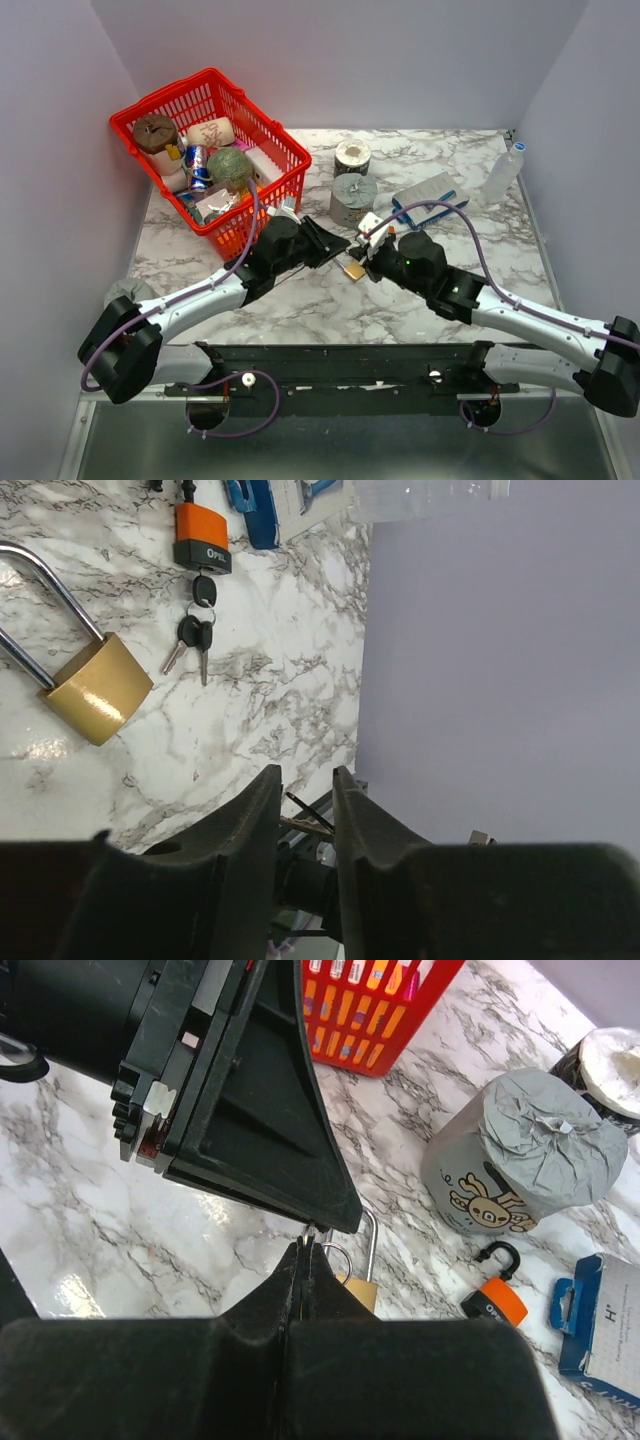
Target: Unlock with the key
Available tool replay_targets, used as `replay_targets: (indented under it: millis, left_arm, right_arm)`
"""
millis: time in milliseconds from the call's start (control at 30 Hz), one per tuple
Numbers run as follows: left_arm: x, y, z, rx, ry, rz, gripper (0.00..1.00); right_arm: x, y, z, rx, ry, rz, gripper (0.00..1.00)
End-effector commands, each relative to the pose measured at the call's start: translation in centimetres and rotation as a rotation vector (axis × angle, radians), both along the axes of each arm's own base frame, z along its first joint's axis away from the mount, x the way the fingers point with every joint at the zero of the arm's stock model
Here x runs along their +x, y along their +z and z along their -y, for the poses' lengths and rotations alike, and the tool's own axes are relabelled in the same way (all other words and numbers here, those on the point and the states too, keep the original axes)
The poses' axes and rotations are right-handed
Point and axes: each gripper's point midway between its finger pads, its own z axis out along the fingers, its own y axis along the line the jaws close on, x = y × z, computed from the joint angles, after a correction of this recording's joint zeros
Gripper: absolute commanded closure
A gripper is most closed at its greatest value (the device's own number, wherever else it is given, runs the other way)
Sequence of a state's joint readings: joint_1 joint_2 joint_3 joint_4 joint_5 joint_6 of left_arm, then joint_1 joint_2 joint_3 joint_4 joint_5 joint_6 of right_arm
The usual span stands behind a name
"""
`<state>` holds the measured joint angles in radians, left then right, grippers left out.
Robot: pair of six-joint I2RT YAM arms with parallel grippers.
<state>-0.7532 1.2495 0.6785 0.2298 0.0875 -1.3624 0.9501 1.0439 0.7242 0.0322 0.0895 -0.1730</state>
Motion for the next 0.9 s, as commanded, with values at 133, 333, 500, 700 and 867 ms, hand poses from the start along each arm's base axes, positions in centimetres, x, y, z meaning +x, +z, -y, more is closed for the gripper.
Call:
replay_targets:
  millis: [133, 333, 500, 700, 867]
  left_arm:
    - [-0.4, 1.1, 0.7, -0.029, -0.029, 0.018, 0.81]
    - [-0.1, 0.9, 0.1, -0.001, -0.004, 0.043, 1.0]
    - [0.3, 1.6, -0.6, 0.064, -0.03, 0.155, 1.0]
    - [0.2, 4.0, -1.0, 0.171, -0.24, 0.4, 1.0]
    - [0.8, 7.1, -1.7, 0.279, -0.345, 0.668, 1.0]
  right_arm:
    - [0.7, -0.7, -0.5, -0.08, -0.062, 0.086, 0.99]
    - [0.3, -0.7, -0.5, -0.063, -0.058, 0.075, 0.97]
    - [0.0, -0.6, 0.0, -0.02, -0.082, 0.045, 0.67]
    - [0.4, -1.6, 0.5, 0.006, -0.135, -0.051, 0.51]
    - [0.0, -1.4, 1.2, 0.114, -0.119, -0.234, 0.33]
